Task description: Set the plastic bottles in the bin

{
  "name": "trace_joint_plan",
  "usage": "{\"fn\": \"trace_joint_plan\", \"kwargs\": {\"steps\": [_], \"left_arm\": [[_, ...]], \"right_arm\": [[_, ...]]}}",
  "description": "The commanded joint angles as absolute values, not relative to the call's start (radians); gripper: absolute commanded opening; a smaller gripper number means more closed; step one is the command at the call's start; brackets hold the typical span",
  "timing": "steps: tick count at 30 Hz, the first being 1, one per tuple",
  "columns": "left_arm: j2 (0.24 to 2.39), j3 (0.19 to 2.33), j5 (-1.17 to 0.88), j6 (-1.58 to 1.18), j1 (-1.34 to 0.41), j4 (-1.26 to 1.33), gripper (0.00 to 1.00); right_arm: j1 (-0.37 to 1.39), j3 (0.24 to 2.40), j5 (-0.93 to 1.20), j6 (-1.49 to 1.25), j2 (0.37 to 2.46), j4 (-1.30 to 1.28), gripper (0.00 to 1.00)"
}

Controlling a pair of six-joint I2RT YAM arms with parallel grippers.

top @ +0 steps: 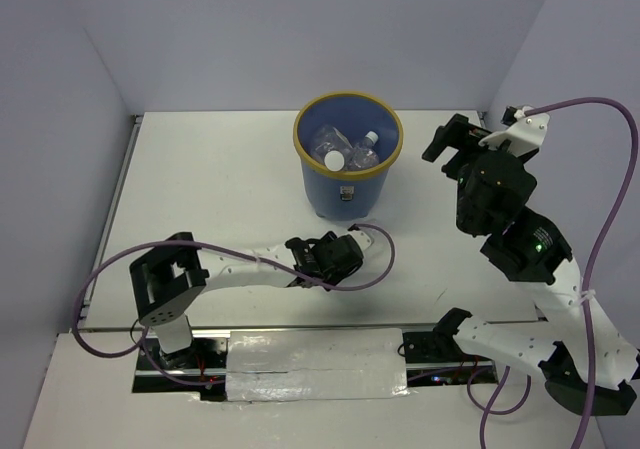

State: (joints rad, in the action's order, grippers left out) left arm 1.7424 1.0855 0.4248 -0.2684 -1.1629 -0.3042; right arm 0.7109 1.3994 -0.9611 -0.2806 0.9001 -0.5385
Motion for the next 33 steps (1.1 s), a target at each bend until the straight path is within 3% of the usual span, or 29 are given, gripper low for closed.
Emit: {"fn": "trace_joint_plan", "kwargs": {"steps": [1, 12, 21, 26, 29, 33], "left_arm": [[1.651, 1.175, 0.436, -0.293, -1.172, -0.388, 0.17], [1.448, 1.546, 0.322, -0.230, -1.189, -0.548, 0.21], [1.577, 1.926, 0.379, -0.100, -1.043, -0.460, 0.23], [1.687, 2.043, 0.302, -0.029, -0.957, -0.342, 0.25], [1.764, 2.129, 0.253, -0.014, -0.922, -0.362, 0.24], [1.738, 2.062, 0.236, -0.014, -0.916, -0.318, 0.25]], "right_arm": [[0.713, 1.399, -0.980, -0.302, 0.882, -0.551, 1.00], [0.715, 1.419, -1.172, -0.222, 0.764, -0.520, 1.00], [0.715, 1.410, -1.163, -0.242, 0.706, -0.517, 1.00], [0.715, 1.410, -1.097, -0.285, 0.750, -0.560, 1.00], [0.712, 1.433, -0.981, -0.287, 0.810, -0.571, 1.00], [0.709, 1.570, -0.717, -0.288, 0.922, -0.583, 1.00]]}}
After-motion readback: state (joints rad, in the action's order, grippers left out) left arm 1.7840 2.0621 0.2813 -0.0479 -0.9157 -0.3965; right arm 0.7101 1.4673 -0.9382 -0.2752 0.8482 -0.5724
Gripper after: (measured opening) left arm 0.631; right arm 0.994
